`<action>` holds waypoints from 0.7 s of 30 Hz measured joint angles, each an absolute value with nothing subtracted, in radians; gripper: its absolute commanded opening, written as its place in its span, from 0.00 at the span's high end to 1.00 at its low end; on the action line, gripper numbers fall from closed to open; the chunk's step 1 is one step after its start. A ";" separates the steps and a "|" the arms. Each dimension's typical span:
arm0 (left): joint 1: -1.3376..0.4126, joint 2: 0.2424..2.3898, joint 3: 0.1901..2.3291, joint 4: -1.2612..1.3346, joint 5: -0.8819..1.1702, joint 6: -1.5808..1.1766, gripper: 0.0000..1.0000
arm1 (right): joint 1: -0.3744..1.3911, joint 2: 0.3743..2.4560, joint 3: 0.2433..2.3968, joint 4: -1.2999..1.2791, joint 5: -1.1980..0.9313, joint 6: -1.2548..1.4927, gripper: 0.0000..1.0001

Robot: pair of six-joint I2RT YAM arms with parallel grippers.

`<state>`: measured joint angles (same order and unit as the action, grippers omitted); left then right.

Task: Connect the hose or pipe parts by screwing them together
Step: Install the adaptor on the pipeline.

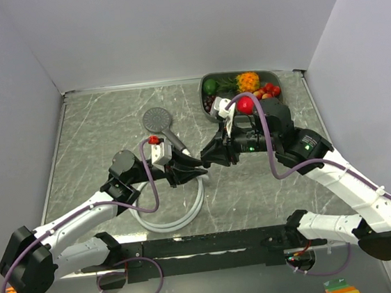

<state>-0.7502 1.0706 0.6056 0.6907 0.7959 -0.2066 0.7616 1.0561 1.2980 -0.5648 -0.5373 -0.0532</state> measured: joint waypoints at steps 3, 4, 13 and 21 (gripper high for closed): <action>-0.752 1.070 0.606 0.687 0.786 -0.206 0.99 | 0.768 1.056 1.298 -0.565 -0.519 -0.050 1.00; -0.752 1.070 0.606 0.683 0.781 -0.206 0.99 | 0.771 1.056 1.298 -0.565 -0.511 -0.049 1.00; -0.757 1.049 0.606 0.611 0.709 -0.184 0.99 | 0.883 1.070 1.299 -0.567 -0.247 0.008 1.00; -0.757 1.045 0.601 0.551 0.631 -0.158 0.99 | 1.027 1.140 1.341 -0.606 0.130 0.096 1.00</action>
